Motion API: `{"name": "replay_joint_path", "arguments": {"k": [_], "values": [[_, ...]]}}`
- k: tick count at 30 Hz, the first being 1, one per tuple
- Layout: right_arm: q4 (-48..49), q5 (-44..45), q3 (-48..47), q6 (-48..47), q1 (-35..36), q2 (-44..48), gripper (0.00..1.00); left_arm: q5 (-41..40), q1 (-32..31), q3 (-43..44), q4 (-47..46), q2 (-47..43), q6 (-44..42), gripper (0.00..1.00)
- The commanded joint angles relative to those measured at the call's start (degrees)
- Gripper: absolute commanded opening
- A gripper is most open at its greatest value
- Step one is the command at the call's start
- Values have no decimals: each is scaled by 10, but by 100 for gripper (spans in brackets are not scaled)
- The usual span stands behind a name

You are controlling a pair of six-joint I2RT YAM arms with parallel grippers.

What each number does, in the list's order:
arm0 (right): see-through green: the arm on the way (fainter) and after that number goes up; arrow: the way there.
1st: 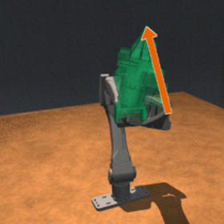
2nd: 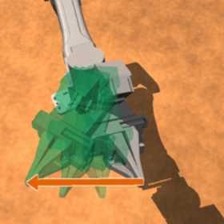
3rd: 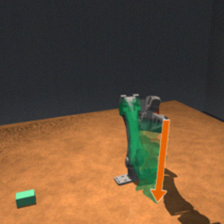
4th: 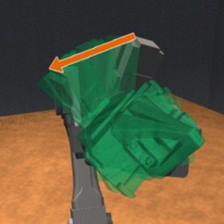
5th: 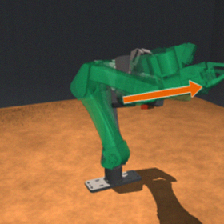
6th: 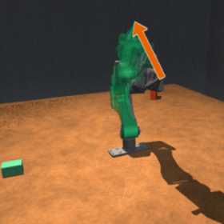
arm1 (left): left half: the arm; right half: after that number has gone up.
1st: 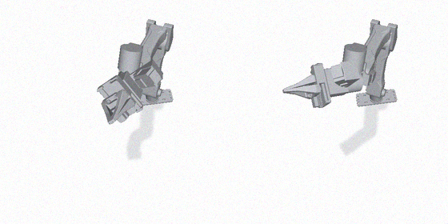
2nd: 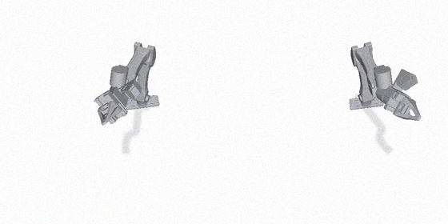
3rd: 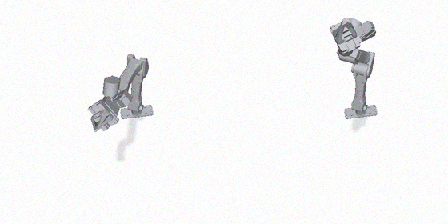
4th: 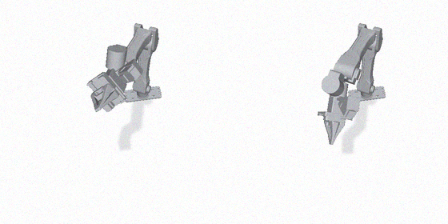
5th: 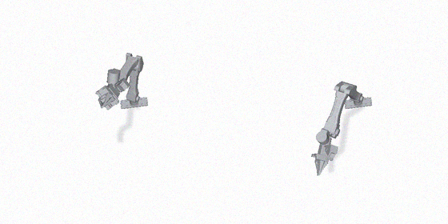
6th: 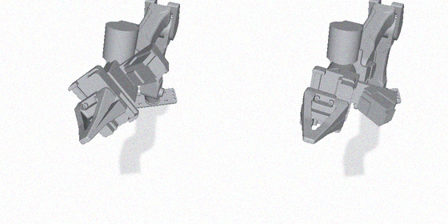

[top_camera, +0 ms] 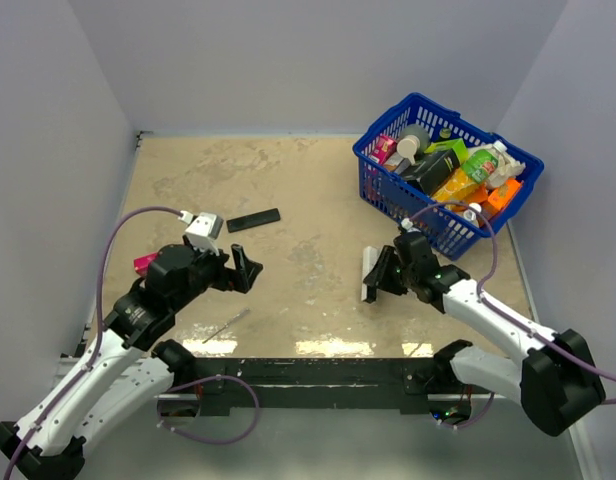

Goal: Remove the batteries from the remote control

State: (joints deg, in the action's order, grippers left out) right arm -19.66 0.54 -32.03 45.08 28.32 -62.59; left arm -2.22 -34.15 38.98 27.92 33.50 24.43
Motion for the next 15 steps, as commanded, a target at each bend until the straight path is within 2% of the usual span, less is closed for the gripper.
{"name": "replay_joint_path", "arguments": {"k": [1,4,5,6,9,15], "values": [[133,-183,10,-53,18,69,16,71,-2,27,-12,12,-15,97],[187,-228,20,-34,31,116,11,113,-2,57,-3,40,-6,95],[210,-269,29,-26,31,127,10,125,-2,70,-5,46,0,94],[259,-293,36,-14,34,136,9,138,-1,74,-9,50,13,93],[343,-347,55,38,45,166,8,195,-2,81,-55,61,53,92],[371,-358,29,54,87,204,7,309,-1,47,-236,82,147,91]]}}
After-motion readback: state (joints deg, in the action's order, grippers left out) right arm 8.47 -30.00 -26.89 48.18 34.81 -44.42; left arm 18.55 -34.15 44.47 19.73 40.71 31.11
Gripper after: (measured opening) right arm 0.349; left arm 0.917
